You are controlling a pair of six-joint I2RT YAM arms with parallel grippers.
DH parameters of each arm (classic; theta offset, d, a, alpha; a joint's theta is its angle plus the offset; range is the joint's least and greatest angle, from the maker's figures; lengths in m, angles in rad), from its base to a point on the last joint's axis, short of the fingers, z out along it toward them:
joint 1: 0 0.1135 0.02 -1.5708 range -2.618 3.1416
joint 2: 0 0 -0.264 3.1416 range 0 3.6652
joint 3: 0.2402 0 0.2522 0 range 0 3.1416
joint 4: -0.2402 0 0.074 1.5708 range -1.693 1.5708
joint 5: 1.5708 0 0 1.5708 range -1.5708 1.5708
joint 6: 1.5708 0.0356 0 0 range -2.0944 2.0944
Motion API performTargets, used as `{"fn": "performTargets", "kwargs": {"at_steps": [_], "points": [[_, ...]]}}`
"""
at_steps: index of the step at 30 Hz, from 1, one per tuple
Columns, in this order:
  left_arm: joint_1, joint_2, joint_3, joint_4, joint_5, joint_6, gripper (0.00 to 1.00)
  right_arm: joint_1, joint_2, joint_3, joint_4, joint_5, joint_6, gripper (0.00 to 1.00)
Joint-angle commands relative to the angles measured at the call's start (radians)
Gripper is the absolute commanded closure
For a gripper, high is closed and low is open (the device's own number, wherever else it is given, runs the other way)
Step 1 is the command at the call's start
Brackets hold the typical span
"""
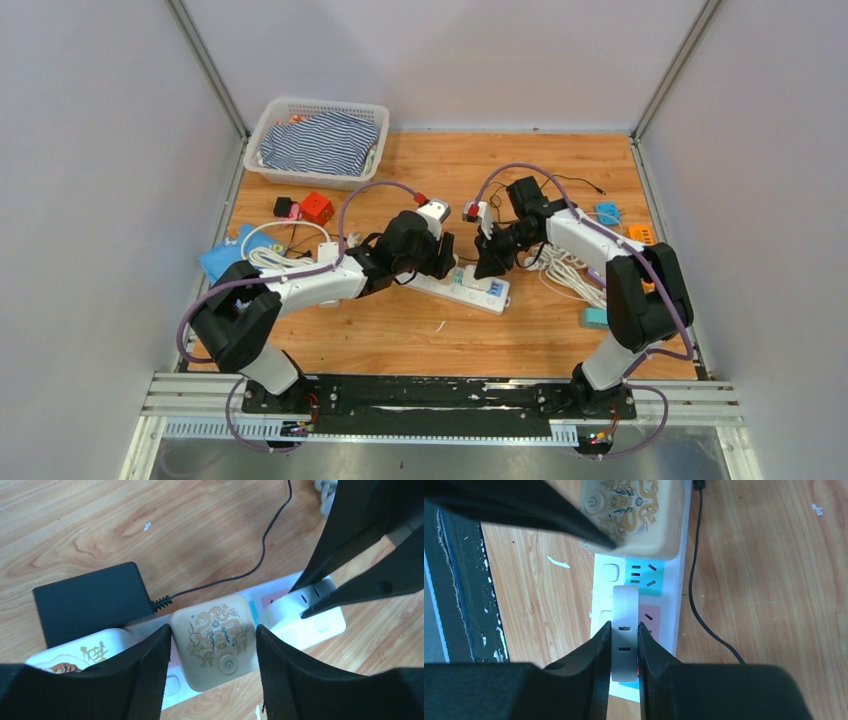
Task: Pull the plug off the socket
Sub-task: Remove the plug from the socket.
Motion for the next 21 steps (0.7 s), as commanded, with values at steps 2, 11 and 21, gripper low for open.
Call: {"fn": "performTargets", "kwargs": {"at_steps": [2,11,21], "points": [[-0.009,0.029,-0.007,0.014,-0.015,-0.001,0.48,-0.001,-0.064,-0.015,-0.026,-0.12,-0.05,1.0],[-0.009,0.043,0.0,0.014,0.017,-0.002,0.58,0.05,-0.142,-0.079,0.12,0.064,0.022,1.0],[-0.009,0.006,0.02,0.013,0.076,0.014,0.36,0.014,-0.17,-0.107,0.203,0.166,0.085,1.0]]}}
